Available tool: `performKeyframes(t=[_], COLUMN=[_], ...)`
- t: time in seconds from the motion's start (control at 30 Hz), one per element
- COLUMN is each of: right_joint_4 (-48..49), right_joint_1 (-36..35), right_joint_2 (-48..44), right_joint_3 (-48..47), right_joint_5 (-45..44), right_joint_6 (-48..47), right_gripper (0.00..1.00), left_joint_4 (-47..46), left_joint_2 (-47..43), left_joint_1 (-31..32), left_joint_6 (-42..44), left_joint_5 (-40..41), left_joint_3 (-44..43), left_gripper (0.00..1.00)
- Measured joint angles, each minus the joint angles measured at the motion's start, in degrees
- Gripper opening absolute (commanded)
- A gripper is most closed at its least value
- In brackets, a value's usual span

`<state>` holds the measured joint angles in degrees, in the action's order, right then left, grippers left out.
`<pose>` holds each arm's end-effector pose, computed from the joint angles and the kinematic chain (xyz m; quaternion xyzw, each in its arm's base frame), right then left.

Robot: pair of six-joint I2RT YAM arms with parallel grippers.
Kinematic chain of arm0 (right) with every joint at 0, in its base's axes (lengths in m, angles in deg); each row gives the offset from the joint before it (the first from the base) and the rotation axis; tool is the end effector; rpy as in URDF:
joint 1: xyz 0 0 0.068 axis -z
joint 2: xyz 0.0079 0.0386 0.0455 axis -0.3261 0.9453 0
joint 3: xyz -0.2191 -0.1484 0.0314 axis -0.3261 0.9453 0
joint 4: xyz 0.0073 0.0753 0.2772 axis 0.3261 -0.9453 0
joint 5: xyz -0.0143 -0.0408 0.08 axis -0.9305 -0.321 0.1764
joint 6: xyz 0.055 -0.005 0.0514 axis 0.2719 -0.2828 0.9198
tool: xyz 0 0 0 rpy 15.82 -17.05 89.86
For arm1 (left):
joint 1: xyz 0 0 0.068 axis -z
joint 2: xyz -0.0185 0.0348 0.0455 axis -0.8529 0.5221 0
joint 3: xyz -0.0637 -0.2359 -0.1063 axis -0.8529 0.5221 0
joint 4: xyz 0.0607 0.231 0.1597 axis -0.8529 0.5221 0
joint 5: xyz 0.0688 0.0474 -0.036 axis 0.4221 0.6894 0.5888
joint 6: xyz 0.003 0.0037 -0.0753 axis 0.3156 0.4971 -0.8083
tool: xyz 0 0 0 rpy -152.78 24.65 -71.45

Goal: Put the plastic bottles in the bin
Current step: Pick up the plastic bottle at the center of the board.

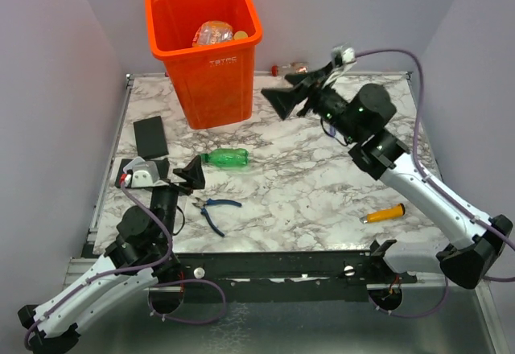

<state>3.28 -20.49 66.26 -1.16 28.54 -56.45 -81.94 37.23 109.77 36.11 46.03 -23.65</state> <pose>0.2576 0.2235 0.4906 -0.1596 0.5668 0.4268 0.6864 0.1254 -0.0837 0.3018 -0.0760 0.6378 -0.1547 0.7507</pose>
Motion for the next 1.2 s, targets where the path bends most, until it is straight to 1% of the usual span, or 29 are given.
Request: performKeyframes(t=[0.07,0.1,0.13,0.23,0.33,0.43,0.47,0.57,0.67,0.77,0.87,0.97,1.1,1.2], right_joint_4=[-1.64,-2.16,-2.47,-4.37,-5.25,-4.33,-3.91,-3.02,-1.75,-1.20,-1.40,-1.79,-2.93,-4.72], right_joint_1=[-0.04,-0.07,-0.07,-0.11,-0.11,-0.11,-0.11,-0.11,-0.11,-0.11,-0.11,-0.11,-0.17,-0.33], right_joint_2=[-0.81,-0.68,0.00,3.93,10.47,16.04,17.64,23.32,29.14,34.40,39.39,43.36,46.49,47.25], right_joint_3=[8.83,9.90,12.94,19.76,21.42,21.35,21.05,17.25,11.23,4.94,-0.72,-4.17,-5.05,-5.03], right_joint_5=[0.26,0.28,0.28,0.52,1.29,2.58,3.08,5.01,6.38,7.72,9.79,11.89,14.71,16.06], right_joint_6=[0.92,0.96,1.53,2.80,3.39,3.23,2.99,1.73,-0.09,-2.21,-4.13,-5.57,-6.36,-6.75], right_gripper=[0.91,0.90,0.89,0.86,0.85,0.83,0.82,0.82,0.81,0.80,0.79,0.79,0.79,0.81], left_joint_4=[2.40,3.85,5.38,11.06,14.75,18.18,19.04,21.44,22.60,23.15,23.82,24.59,25.09,25.16], left_joint_2=[0.11,0.63,1.66,9.75,18.18,24.65,26.45,26.71,23.93,21.03,19.56,18.05,16.59,15.72], left_joint_1=[0.00,0.00,0.00,0.00,0.00,0.00,0.00,-0.02,-0.13,-0.17,-0.17,-0.17,-0.17,-0.17], left_joint_6=[-2.84,-4.59,-6.34,-14.40,-21.49,-30.01,-33.99,-41.18,-48.24,-52.00,-53.75,-54.60,-55.08,-55.21], left_joint_5=[1.14,1.55,1.88,2.19,0.81,-2.14,-3.19,-4.28,-4.26,-4.22,-4.20,-3.98,-3.74,-3.41], left_joint_3=[-1.75,-3.02,-4.48,-10.93,-14.10,-13.66,-12.20,-8.74,-5.05,-3.43,-3.19,-3.04,-2.03,-1.18], left_gripper=[0.99,0.99,0.99,0.99,0.99,0.99,0.99,0.99,0.99,0.99,0.99,0.99,0.99,0.99])
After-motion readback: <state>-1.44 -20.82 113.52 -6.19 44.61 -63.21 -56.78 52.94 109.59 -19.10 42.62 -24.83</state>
